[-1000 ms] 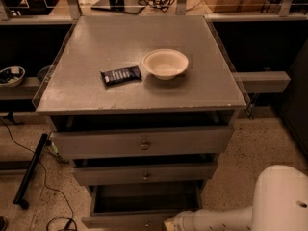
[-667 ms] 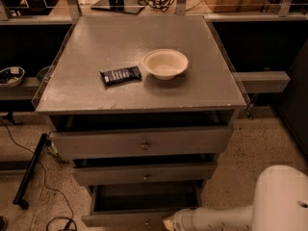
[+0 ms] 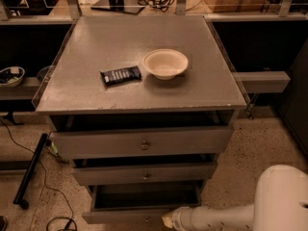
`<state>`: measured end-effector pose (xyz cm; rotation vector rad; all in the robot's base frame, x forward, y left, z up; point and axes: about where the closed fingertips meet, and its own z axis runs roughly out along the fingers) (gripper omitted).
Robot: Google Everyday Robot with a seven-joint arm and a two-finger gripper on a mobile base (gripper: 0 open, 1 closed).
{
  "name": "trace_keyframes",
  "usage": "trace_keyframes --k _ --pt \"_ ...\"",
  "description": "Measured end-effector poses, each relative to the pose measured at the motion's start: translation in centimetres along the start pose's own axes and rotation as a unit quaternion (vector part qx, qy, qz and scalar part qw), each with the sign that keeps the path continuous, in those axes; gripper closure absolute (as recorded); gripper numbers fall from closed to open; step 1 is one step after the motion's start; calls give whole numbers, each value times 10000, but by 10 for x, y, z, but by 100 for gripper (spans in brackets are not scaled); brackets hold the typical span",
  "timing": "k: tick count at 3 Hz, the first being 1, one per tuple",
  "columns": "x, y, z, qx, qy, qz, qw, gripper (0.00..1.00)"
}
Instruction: Close bottom drawer
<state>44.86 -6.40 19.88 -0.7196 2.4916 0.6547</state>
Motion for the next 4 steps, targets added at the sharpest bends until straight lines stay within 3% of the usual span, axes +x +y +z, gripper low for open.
trace_keyframes --k 2,4 --pt "5 -1 2 2 45 67 10000 100" --pt "-2 -3 2 86 -138 130 9998 100"
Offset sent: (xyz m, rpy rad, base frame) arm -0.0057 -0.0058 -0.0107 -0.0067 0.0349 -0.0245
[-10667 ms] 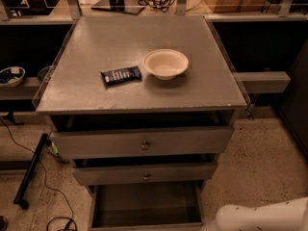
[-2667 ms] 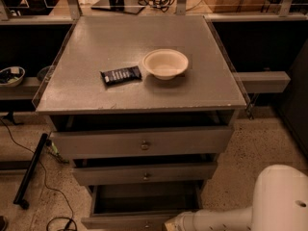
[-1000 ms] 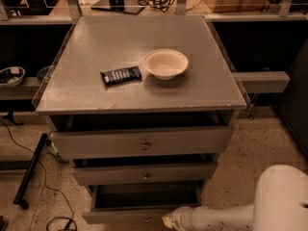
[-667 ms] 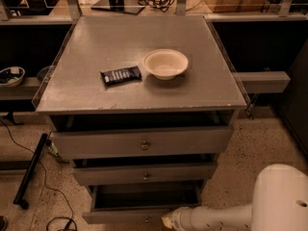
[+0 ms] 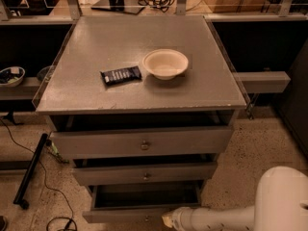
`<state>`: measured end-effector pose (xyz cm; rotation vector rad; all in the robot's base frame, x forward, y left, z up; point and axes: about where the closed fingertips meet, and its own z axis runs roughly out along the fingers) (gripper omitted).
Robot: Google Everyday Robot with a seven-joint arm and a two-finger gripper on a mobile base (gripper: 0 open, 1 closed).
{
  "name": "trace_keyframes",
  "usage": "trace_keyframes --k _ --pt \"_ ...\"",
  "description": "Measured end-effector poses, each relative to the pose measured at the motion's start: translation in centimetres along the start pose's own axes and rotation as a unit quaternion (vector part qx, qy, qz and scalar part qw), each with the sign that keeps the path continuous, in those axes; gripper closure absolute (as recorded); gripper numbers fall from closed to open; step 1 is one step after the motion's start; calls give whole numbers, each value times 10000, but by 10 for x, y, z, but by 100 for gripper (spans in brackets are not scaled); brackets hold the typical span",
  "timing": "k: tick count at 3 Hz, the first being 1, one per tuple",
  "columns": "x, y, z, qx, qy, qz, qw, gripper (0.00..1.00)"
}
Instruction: Close bottom drawer
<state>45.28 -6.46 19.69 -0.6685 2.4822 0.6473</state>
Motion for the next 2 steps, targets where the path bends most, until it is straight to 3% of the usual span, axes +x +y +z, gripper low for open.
trace_keyframes --k 2 --pt "-6 0 -1 47 -175 0 9998 100"
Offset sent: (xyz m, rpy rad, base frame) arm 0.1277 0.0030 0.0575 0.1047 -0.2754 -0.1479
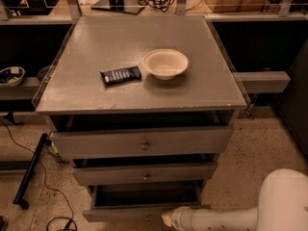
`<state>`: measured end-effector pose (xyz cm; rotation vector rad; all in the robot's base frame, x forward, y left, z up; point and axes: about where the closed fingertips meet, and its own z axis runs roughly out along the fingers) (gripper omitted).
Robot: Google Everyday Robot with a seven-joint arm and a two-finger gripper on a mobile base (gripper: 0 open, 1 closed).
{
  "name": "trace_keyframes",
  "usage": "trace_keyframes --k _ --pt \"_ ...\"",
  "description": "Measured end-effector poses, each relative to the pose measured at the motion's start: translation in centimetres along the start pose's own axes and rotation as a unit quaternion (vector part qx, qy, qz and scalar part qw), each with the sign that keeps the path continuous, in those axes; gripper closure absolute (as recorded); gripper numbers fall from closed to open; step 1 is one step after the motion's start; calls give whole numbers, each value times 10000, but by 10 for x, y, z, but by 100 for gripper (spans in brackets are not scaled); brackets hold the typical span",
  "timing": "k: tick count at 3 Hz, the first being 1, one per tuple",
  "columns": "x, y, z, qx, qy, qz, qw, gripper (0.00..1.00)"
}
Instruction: Close bottom drawer
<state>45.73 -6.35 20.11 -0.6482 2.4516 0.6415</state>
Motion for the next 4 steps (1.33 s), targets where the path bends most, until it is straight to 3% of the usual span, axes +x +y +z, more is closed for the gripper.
trace_keyframes --k 1,3,4 --pt "-13 -3 -1 47 -194 -17 9998 100" --pt "-3 0 -10 35 -65 -49 10000 100" --pt "43 -4 -51 205 229 334 9990 100"
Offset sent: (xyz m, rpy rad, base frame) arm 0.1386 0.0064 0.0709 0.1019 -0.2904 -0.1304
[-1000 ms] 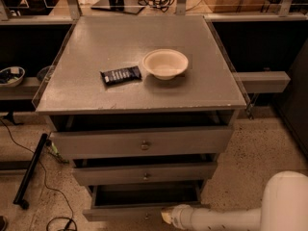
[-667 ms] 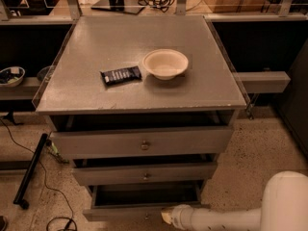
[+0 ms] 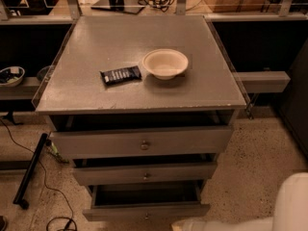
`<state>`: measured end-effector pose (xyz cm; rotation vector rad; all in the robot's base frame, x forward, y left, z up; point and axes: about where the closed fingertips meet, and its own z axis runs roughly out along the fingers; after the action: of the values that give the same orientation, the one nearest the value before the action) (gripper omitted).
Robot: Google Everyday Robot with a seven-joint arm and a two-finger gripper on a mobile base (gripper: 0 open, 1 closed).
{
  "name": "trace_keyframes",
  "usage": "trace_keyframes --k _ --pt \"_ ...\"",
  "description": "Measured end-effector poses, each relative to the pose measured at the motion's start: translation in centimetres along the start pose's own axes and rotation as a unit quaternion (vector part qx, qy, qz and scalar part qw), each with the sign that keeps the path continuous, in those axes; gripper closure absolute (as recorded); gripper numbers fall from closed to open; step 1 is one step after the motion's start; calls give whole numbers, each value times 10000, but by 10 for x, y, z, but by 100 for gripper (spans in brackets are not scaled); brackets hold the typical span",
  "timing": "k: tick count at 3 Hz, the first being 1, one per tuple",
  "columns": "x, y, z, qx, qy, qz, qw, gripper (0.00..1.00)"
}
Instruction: Close bottom drawer
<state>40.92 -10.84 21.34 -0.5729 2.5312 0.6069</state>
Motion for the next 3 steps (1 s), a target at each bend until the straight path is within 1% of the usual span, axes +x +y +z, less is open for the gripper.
trace_keyframes --k 1,2,3 --pt "28 -4 -17 104 111 261 9995 100" --pt "19 -3 4 25 68 297 9995 100" --pt "-3 -9 26 85 -137 339 9993 100"
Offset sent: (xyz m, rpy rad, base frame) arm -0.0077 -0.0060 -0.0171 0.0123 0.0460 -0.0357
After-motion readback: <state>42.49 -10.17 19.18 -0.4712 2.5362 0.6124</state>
